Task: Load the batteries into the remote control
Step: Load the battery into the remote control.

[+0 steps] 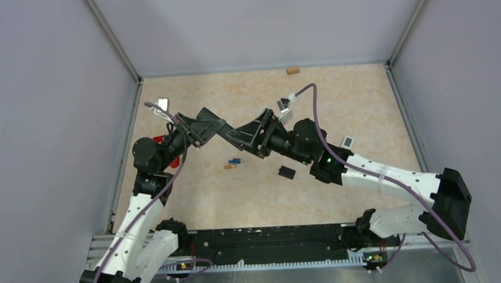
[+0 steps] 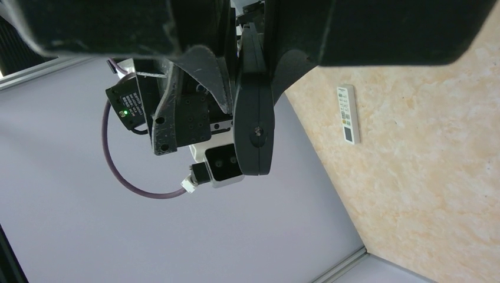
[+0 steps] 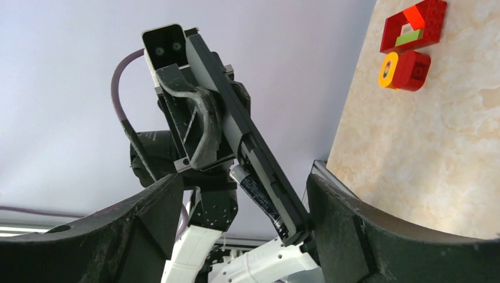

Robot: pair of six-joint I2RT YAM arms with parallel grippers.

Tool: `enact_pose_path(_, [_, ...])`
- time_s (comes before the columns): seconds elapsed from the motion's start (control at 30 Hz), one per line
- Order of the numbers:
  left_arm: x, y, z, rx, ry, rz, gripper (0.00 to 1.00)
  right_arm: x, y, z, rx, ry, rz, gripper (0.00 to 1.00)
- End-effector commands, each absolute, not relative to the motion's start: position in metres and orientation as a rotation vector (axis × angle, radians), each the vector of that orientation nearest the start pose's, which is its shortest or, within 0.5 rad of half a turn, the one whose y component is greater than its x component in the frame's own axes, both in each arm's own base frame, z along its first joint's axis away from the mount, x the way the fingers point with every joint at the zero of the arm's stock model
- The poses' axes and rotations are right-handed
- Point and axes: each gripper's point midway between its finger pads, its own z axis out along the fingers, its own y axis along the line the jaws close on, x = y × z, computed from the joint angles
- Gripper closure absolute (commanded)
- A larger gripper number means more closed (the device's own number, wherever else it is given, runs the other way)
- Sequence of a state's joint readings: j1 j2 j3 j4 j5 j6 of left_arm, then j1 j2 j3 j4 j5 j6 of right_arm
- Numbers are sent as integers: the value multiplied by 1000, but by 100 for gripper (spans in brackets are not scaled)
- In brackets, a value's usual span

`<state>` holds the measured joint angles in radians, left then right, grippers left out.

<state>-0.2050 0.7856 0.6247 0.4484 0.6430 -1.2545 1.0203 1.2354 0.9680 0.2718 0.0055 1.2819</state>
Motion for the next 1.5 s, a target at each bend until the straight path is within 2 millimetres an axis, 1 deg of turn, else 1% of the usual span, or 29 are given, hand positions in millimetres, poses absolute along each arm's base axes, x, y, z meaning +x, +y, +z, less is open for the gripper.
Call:
enact_pose_path(0.0, [225, -189, 390, -76, 1442, -1615, 100, 195, 395, 357, 243, 1837, 1798, 26])
enact_pose_path(0.1, [224, -189, 389, -77, 1441, -1616, 100, 195, 398, 357, 234, 1845, 1802, 33])
enact_pose_path(0.27, [224, -189, 389, -78, 1444, -1618, 100, 196, 401, 351, 229, 1867, 1803, 46])
enact_pose_path(0.6, [224, -188, 391, -83, 1440, -1624, 100, 197, 398, 351, 235, 1869, 1781, 58])
enact_pose_path(0.73, [223, -188, 396, -90, 1431, -1631, 100, 197, 397, 351, 240, 1859, 1795, 66])
enact_pose_path(0.8, [222, -187, 399, -86, 1423, -1632, 100, 196, 396, 351, 244, 1856, 1804, 68])
enact_pose_path(0.83, [221, -187, 400, -86, 1422, -1633, 100, 196, 396, 352, 244, 1853, 1808, 68])
enact_pose_path(0.9, [221, -187, 401, -84, 1420, -1632, 100, 196, 397, 353, 239, 1850, 1815, 62])
enact_pose_path(1.03, [222, -187, 397, -83, 1425, -1624, 100, 196, 395, 357, 218, 1833, 1813, 41])
enact_pose_path(1.07, [223, -187, 395, -86, 1428, -1622, 100, 196, 393, 358, 212, 1828, 1808, 37])
enact_pose_path(1.13, [224, -187, 393, -89, 1427, -1615, 100, 198, 389, 358, 204, 1816, 1788, 32])
enact_pose_path(1.2, [224, -187, 392, -88, 1427, -1609, 100, 200, 383, 355, 197, 1811, 1760, 30])
enact_pose_path(1.3, [224, -187, 390, -83, 1428, -1607, 100, 204, 372, 349, 178, 1805, 1715, 31])
enact_pose_path(1.47, [221, -187, 393, -64, 1413, -1611, 100, 207, 354, 342, 138, 1786, 1624, 43])
